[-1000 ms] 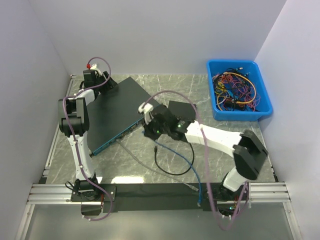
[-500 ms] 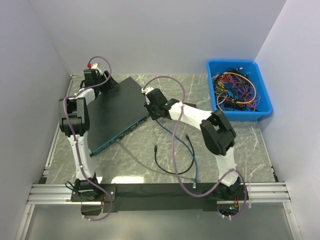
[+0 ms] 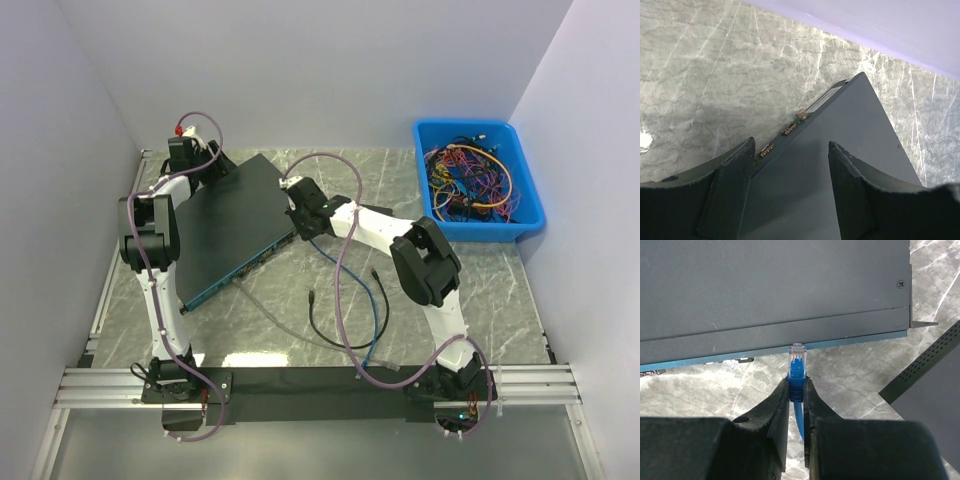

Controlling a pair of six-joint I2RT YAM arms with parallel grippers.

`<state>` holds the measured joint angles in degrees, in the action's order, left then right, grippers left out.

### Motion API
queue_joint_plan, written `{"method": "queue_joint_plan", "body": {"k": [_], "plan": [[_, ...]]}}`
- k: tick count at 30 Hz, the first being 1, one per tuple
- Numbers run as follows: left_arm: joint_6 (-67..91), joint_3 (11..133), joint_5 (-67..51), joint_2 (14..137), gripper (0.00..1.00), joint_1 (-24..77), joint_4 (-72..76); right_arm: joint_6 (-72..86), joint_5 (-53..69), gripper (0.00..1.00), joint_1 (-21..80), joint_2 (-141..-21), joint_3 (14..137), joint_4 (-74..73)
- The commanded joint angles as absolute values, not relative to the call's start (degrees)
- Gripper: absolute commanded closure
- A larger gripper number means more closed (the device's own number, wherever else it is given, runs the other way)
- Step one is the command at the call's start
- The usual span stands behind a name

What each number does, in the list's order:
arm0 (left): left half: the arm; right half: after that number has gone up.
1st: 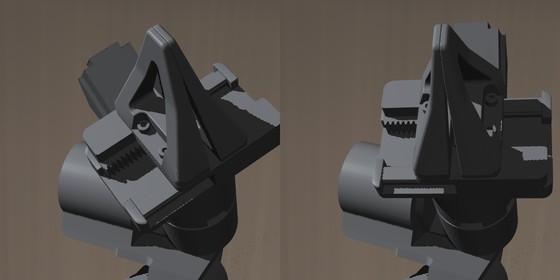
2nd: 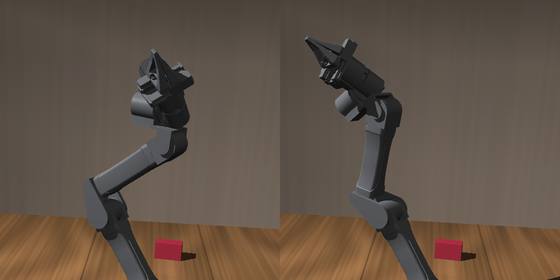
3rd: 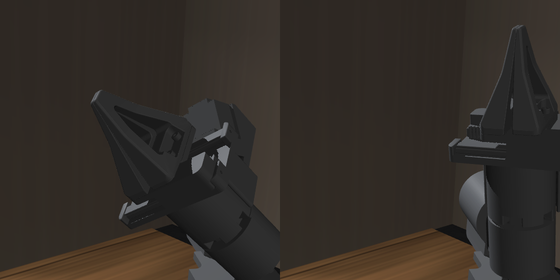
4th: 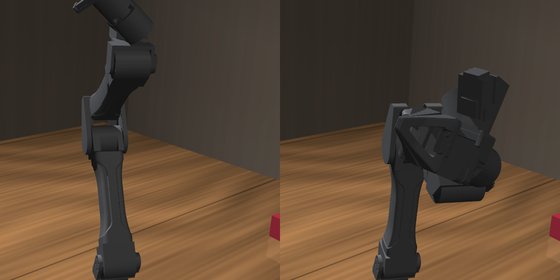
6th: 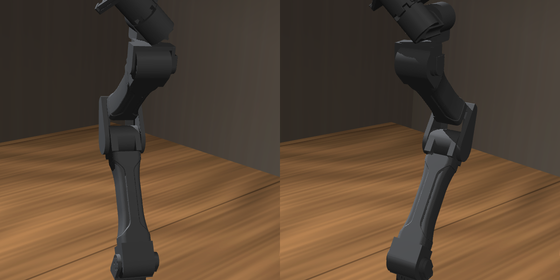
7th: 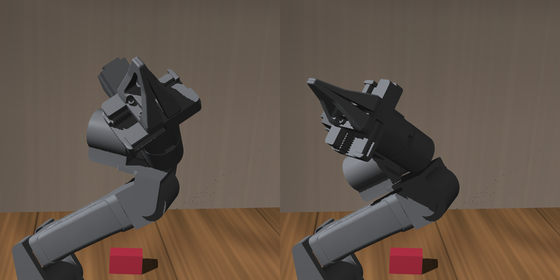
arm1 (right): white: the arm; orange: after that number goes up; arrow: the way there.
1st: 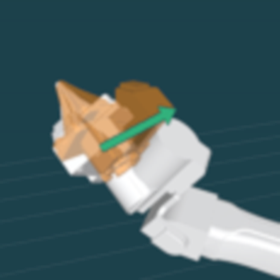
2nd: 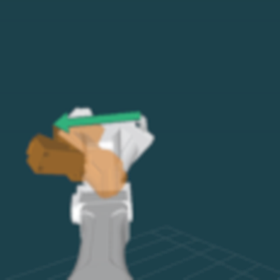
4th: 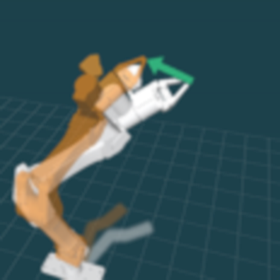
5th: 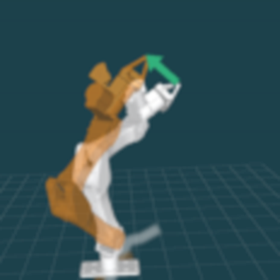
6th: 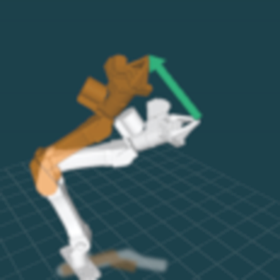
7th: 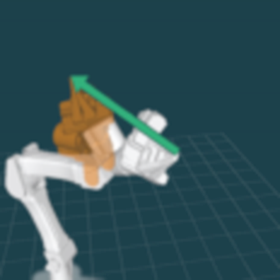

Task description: Insert the plug into the switch port

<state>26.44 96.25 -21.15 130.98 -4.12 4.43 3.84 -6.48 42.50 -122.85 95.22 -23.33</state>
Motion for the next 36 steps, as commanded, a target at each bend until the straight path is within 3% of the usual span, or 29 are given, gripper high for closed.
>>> {"method": "queue_joint_plan", "body": {"k": [1, 11, 27, 36], "plan": [[29.18, 95.36, -26.98, 134.12, 0.34, -0.7, -6.06, 5.01, -7.47, 1.0, 42.45, -121.04, 90.47, -22.07], [29.27, 94.92, -26.89, 133.94, 0.35, -0.62, -5.71, 6.68, -6.07, 1.0, 42.54, -115.49, 82.88, -16.7], [29.09, 95.19, -26.72, 133.95, 0.35, -0.62, -5.89, 6.86, -3.52, 1.0, 42.45, -123.66, 94.03, -17.66], [29.09, 94.92, -26.72, 133.86, 0.35, -0.62, -5.71, 7.21, -4.83, 1.0, 42.45, -124.72, 94.31, -19.25]]}}
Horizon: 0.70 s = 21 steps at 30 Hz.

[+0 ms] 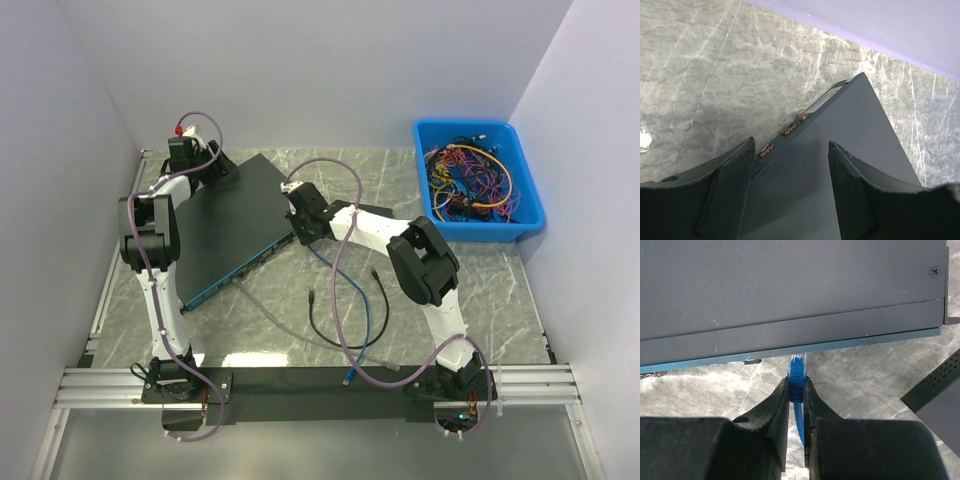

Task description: Insert the plug into the switch port

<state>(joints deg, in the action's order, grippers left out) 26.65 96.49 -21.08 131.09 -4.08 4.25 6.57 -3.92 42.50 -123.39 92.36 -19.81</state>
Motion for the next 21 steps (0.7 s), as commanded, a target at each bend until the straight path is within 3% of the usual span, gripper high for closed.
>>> {"method": "queue_joint_plan", "body": {"k": [1, 11, 21], "plan": [[29.18, 94.92, -26.72, 133.77, 0.35, -0.7, -5.71, 7.21, -5.01, 1.0, 42.45, -124.46, 94.13, -19.68], [29.18, 94.75, -26.72, 133.68, 0.35, -0.7, -5.54, 8.35, -6.15, 1.0, 42.54, -119.45, 87.89, -16.53], [29.18, 94.75, -26.72, 133.68, 0.35, -0.62, -5.62, 8.53, -5.71, 1.0, 42.45, -120.93, 90.61, -17.67]]}}
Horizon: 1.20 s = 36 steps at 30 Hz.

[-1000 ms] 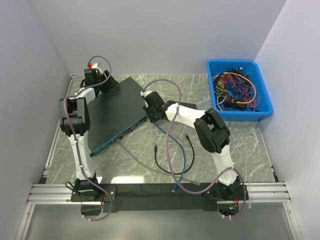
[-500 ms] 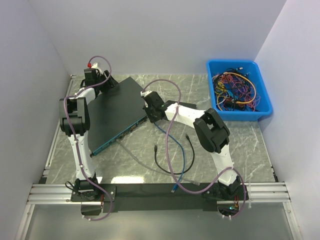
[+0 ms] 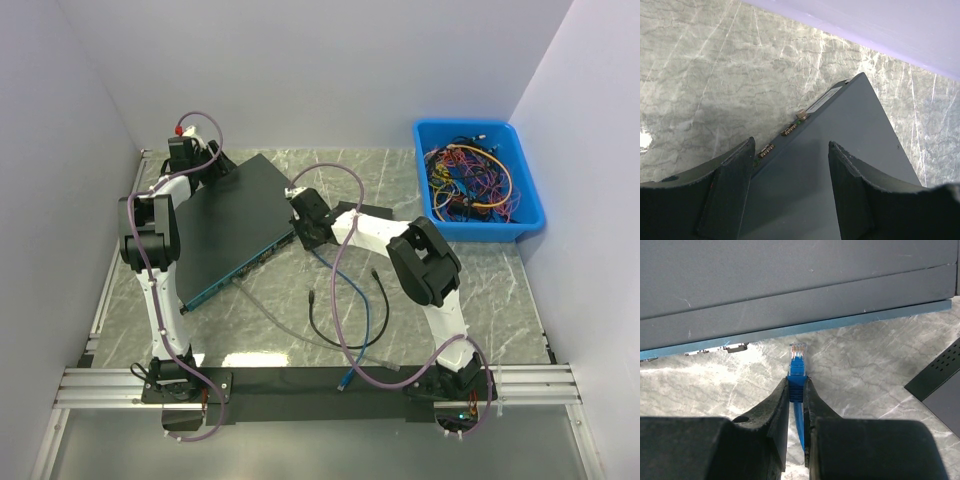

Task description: Insert the plug into the switch port

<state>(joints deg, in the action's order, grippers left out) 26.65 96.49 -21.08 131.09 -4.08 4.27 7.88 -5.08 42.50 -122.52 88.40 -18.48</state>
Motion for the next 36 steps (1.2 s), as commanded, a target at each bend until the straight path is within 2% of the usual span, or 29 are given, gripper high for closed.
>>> {"method": "queue_joint_plan", "body": {"k": [1, 14, 36], "plan": [[29.18, 94.75, -26.81, 133.68, 0.35, -0.62, -5.54, 8.44, -5.71, 1.0, 42.54, -121.2, 90.96, -18.01], [29.0, 94.83, -27.07, 133.77, 0.35, -0.62, -5.71, 7.91, -5.62, 1.0, 42.54, -127.97, 99.75, -20.74], [29.09, 95.1, -27.07, 133.95, 0.35, -0.62, -5.8, 7.47, -7.82, 1.0, 42.54, -129.55, 103.71, -21.36]]}}
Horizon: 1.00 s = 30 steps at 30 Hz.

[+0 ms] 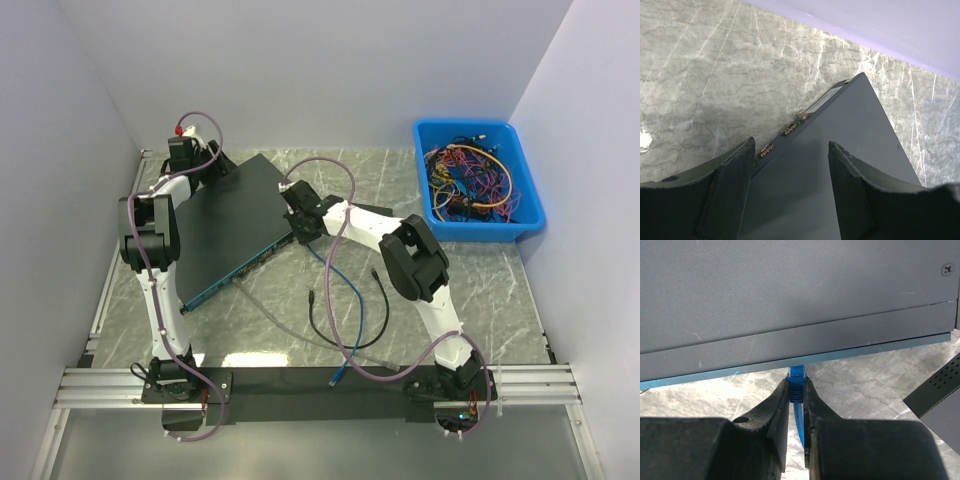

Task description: Insert the plug into the switch port

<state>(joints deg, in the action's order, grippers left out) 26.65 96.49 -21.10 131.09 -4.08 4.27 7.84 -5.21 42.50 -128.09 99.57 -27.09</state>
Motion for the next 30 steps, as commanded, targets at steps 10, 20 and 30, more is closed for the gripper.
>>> {"method": "queue_joint_plan", "body": {"k": [10, 20, 30], "plan": [[29.0, 95.71, -27.25, 134.38, 0.35, -0.62, -6.33, 6.77, -12.22, 1.0, 41.75, -131.31, 107.84, -20.83], [28.92, 95.8, -27.25, 134.47, 0.34, -0.62, -6.59, 6.15, -12.83, 1.0, 41.66, -127.62, 104.94, -13.54], [28.92, 95.71, -27.07, 134.3, 0.34, -0.53, -6.59, 8.78, -15.73, 1.0, 40.34, -127.7, 106.96, -10.2]]}}
